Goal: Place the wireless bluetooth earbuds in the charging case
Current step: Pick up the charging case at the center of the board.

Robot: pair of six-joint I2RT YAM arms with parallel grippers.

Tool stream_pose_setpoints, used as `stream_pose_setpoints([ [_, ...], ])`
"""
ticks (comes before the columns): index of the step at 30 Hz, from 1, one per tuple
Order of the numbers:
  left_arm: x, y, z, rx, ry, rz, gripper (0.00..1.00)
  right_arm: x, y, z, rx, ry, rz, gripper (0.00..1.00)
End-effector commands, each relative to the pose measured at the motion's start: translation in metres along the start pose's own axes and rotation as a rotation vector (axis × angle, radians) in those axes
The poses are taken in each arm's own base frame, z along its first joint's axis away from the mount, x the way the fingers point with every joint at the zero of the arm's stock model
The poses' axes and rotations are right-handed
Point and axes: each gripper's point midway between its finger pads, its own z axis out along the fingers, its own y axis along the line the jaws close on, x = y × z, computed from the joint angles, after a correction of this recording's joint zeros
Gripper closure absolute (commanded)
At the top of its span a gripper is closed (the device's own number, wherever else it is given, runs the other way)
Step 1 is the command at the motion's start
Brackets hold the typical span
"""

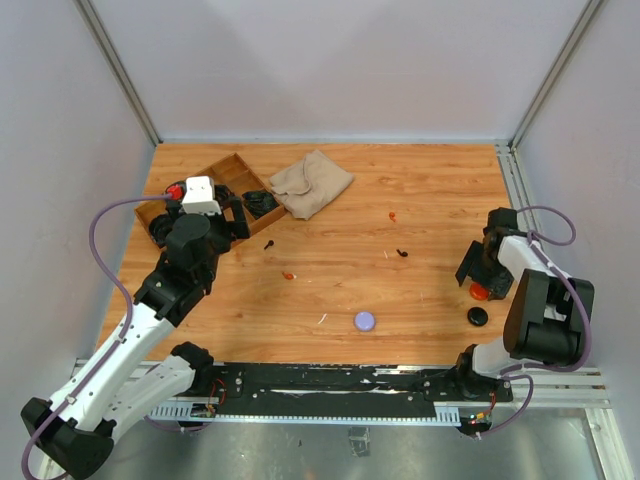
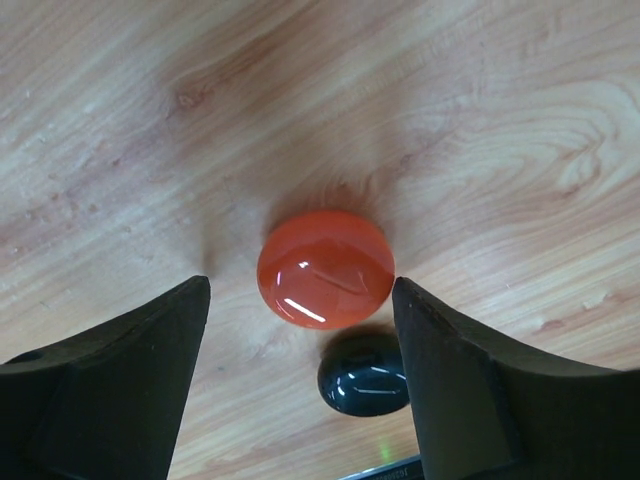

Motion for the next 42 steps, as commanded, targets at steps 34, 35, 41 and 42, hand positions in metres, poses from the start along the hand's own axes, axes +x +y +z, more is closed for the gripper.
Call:
stream_pose_setpoints([
  [34,-0.015,-0.013,-0.005,0.11,-0.026,-0.071,0.03,-0.011,0.096,-0.04,-0.282,-0.201,-0.313,0.58],
  [35,-0.015,-0.016,-0.005,0.125,-0.021,-0.076,0.03,-0.012,0.103,-0.045,-0.298,-0.217,-0.339,0.58],
  [41,-0.009,-0.046,-0.009,0.274,0.033,-0.118,0.03,-0.014,0.143,-0.079,-0.44,-0.322,-0.466,0.6],
  [42,-0.008,-0.05,-0.009,0.29,0.043,-0.122,0.03,-0.014,0.149,-0.084,-0.46,-0.341,-0.486,0.6],
])
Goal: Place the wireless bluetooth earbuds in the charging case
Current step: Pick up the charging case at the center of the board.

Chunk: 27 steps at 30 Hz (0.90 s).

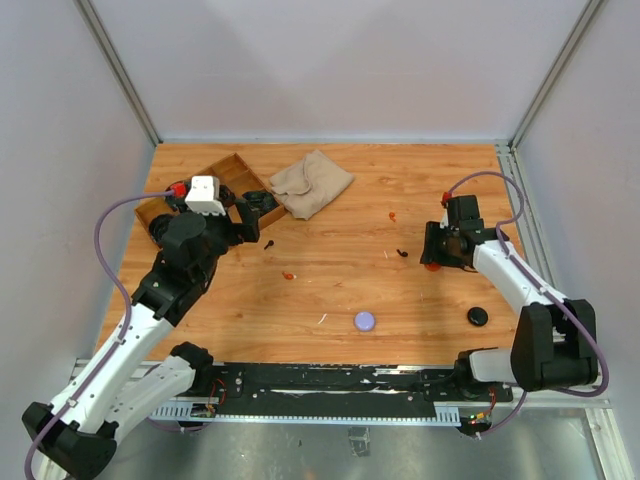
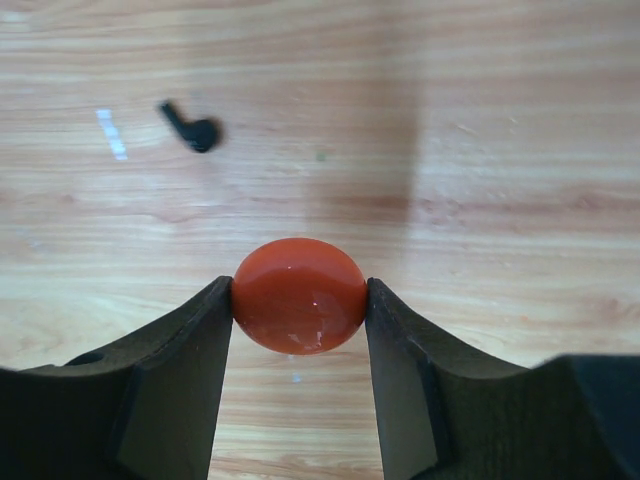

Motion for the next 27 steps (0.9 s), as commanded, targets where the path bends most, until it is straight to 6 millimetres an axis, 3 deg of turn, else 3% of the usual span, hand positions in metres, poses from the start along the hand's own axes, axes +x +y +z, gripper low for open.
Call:
stream_pose_setpoints([
  [1,-0.005,-0.026,0.0,0.122,0.025,-0.055,0.03,-0.034,0.04,-0.022,-0.127,-0.141,-0.124,0.6],
  [15,0.005,-0.081,-0.007,0.39,0.149,-0.16,0.03,-0.039,0.137,-0.055,-0.423,-0.35,-0.382,0.6],
  [27,0.054,-0.129,0.001,0.58,0.366,-0.32,0.06,-0.029,0.213,-0.077,-0.572,-0.568,-0.7,0.6],
])
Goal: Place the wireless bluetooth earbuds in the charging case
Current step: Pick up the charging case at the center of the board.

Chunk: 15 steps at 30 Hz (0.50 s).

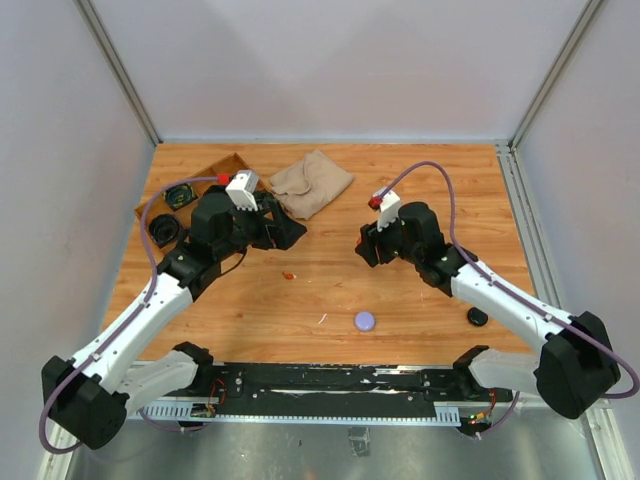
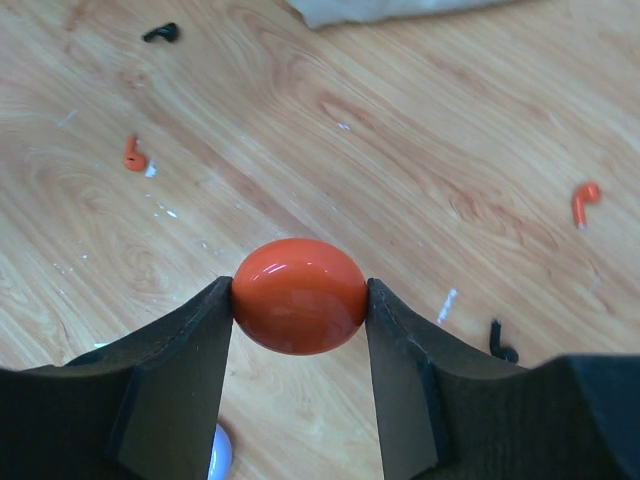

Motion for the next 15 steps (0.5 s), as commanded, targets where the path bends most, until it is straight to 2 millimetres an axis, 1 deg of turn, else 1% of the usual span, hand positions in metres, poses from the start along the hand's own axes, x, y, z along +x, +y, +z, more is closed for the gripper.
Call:
stream_pose_setpoints([
  [1,0.01,-0.024,0.012,0.145,0.05,-0.075,0.06,-0.023,0.026,0.008,-0.06,-0.127,-0.193,0.6],
  [6,0.019,-0.044,0.024,0.215,0.084,-0.086,0.08,-0.025,0.055,0.014,-0.139,-0.173,-0.339,0.6],
  [8,0.022,-0.053,0.027,0.236,0.092,-0.087,0.1,-0.027,0.067,0.014,-0.167,-0.203,-0.385,0.6],
  [10,0.024,-0.057,0.03,0.243,0.096,-0.088,0.12,-0.029,0.079,0.012,-0.192,-0.238,-0.426,0.6],
  [12,0.027,-0.057,0.033,0.241,0.102,-0.092,0.15,-0.031,0.085,0.009,-0.2,-0.27,-0.455,0.6],
  [15,0.037,-0.06,0.037,0.251,0.138,-0.099,0.19,-0.034,0.091,0.005,-0.206,-0.31,-0.485,0.6],
])
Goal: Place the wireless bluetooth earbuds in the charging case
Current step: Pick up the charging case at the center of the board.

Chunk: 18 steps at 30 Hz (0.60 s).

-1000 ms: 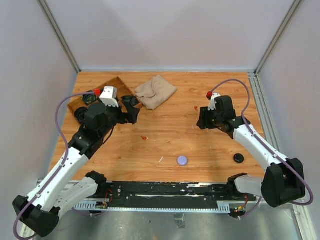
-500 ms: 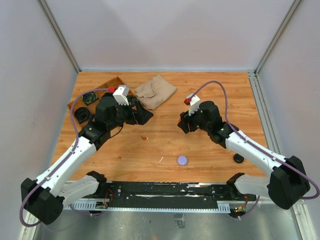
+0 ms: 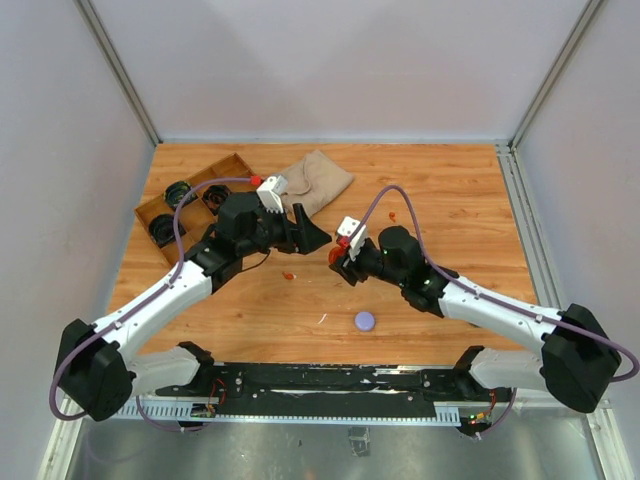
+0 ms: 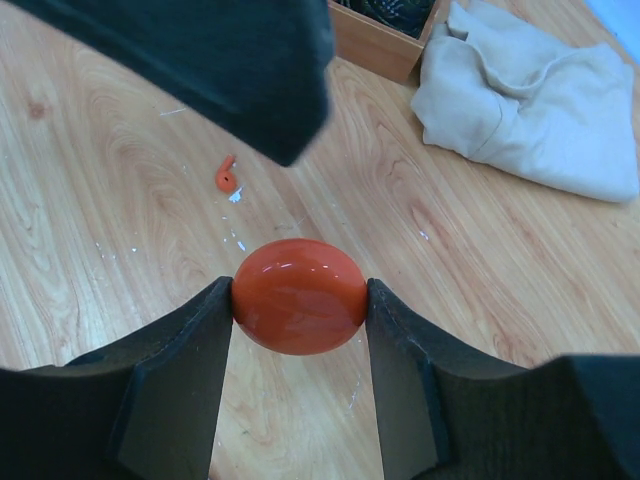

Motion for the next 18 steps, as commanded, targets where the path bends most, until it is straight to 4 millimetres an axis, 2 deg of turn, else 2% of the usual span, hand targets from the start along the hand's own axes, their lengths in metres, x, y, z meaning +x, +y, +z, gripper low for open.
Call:
stream_pose_setpoints([
  [1,0.005,-0.012,0.009,0.053,0.015,-0.005,0.21,-0.029,0.005,-0.003,0.006,-0.128,-0.11,0.6],
  [9,0.024,-0.012,0.016,0.051,0.067,-0.006,0.32,-0.036,0.009,-0.008,0.001,-0.166,-0.124,0.6],
  [18,0.038,-0.016,0.023,0.05,0.101,0.0,0.41,-0.04,0.01,-0.012,0.007,-0.184,-0.123,0.6],
])
